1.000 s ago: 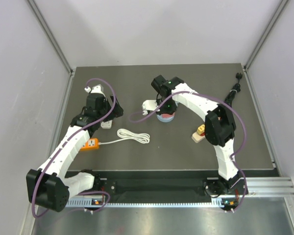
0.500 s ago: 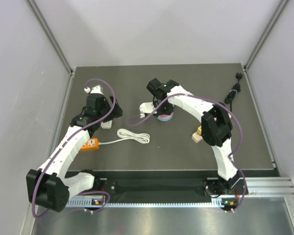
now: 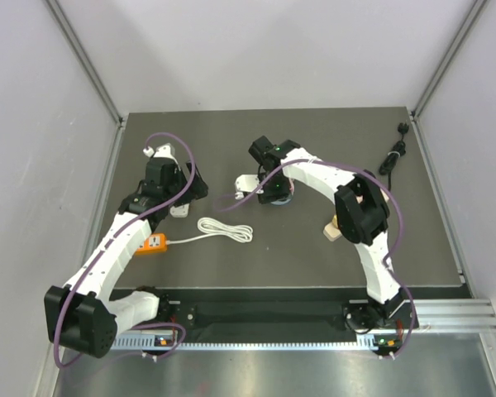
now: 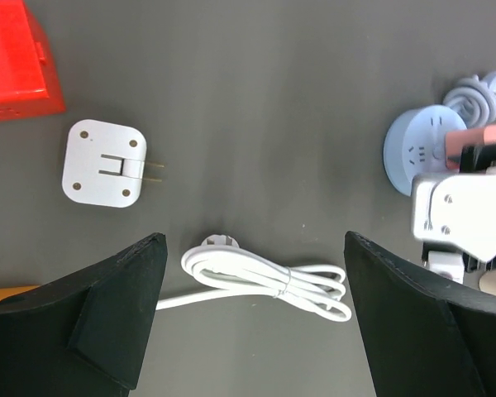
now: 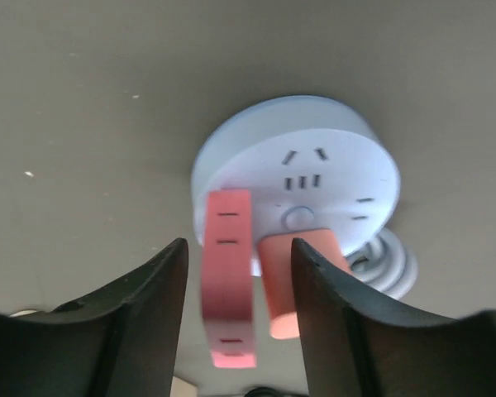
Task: Insert the plug
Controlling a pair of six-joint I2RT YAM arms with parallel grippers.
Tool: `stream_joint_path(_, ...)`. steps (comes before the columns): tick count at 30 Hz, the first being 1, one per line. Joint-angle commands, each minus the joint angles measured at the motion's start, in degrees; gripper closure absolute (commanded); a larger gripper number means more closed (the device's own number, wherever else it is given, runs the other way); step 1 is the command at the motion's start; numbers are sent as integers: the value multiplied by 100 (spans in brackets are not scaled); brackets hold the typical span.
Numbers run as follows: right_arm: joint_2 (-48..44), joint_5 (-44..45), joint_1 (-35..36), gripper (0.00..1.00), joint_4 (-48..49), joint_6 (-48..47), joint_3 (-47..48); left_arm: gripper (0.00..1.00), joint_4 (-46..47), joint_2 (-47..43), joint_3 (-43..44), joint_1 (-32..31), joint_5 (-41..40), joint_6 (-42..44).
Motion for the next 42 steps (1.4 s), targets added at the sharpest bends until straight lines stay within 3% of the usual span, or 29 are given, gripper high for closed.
stream_joint_path(1,-481,35,-90,48,343,126,313,8,238,-13,132,35,334,212)
stream_joint_path(4,-780,-53,-125,33,387,267,305,9,229,-31,149,35,642,327)
stream_joint_path(7,-1140,-341,-116,24,580,329,42,9,159,-66,176,35,783,380)
stream_joint_path(12,-1809,-958,-125,23,1377,785,-642,11,211,-136,176,35,950,345)
stream_joint_path(15,-2231,-749,-125,26,2301,2293,-1057,12,282,12,280,35,1231,249)
stream_joint_path(16,-2266,-243,-125,32,2834,3420,-1101,12,256,48,333,35,1293,231)
stream_joint_path(17,-2215,40,-125,36,2935,3980,-1014,12,195,100,386,35,1285,213)
stream_joint_path(18,-2118,217,-116,42,2867,4394,-883,12,168,101,465,43,1258,178)
stream_joint_path(19,-1839,463,-90,58,2570,5034,-716,12,150,92,492,44,1067,161)
stream_joint_path(21,-1504,579,-46,79,2164,5713,-145,12,185,75,518,78,680,-5)
stream_joint_path(22,-1328,710,50,82,2137,5882,-74,12,185,109,527,105,426,-120)
stream_joint_path(23,-1300,790,103,82,2293,6023,-195,12,11,214,545,140,-229,-286)
stream_joint_path(26,-1300,852,253,81,2970,6480,-582,12,-454,495,764,464,-674,-849)
stream_joint_path(32,-255,870,270,81,2971,6868,144,13,-535,593,502,887,-429,-1290)
stream_joint_path(38,580,1019,279,80,2928,6570,884,14,-281,269,220,896,-605,-966)
stream_joint_path(42,836,1212,270,80,2638,6219,894,15,-333,250,281,896,-526,-789)
